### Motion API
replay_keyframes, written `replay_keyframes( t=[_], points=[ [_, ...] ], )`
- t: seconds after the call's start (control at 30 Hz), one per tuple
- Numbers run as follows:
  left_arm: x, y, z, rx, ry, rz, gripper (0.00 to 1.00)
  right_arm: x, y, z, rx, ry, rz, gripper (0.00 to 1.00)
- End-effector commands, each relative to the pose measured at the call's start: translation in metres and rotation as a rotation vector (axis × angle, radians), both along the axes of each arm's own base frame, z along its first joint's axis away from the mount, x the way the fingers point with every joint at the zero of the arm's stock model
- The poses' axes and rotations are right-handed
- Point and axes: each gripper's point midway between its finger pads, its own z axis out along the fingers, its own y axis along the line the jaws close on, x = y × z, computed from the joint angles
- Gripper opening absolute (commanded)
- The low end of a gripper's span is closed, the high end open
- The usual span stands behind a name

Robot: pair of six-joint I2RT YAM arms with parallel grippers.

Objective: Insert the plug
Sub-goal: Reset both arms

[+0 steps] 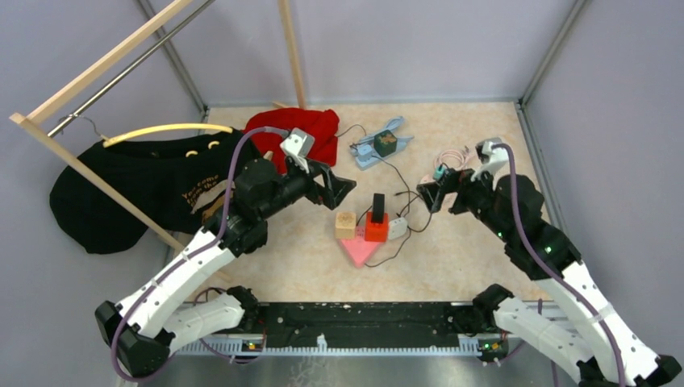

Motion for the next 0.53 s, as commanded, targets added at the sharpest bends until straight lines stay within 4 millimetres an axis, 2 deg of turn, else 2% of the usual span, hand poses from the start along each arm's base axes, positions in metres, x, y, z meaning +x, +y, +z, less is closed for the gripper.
replay_keyframes(
  t=[0.0,0.17,0.3,0.5],
  points=[
    [-0.009,0.001,-0.001,-0.066,-0.012,-0.016,0.99,-0.011,-0.012,-0.003,0.080,-0.021,-0.046,0.99],
    [-0.017,0.005,-0.014,-0.109,-0.022,-0.018,0.99,-0.021,-0.022,-0.016,0.115,0.004,-0.091,0.99],
    [-0.022,0.007,-0.007,-0.134,-0.047,-0.029,0.99,-0.024,-0.023,-0.015,0.124,0.007,-0.087,0.99],
    [-0.018,0.015,-0.003,-0.083,-0.073,0.007,0.99,-0.024,-0.020,-0.010,0.137,0.002,-0.079,0.99]
  ],
)
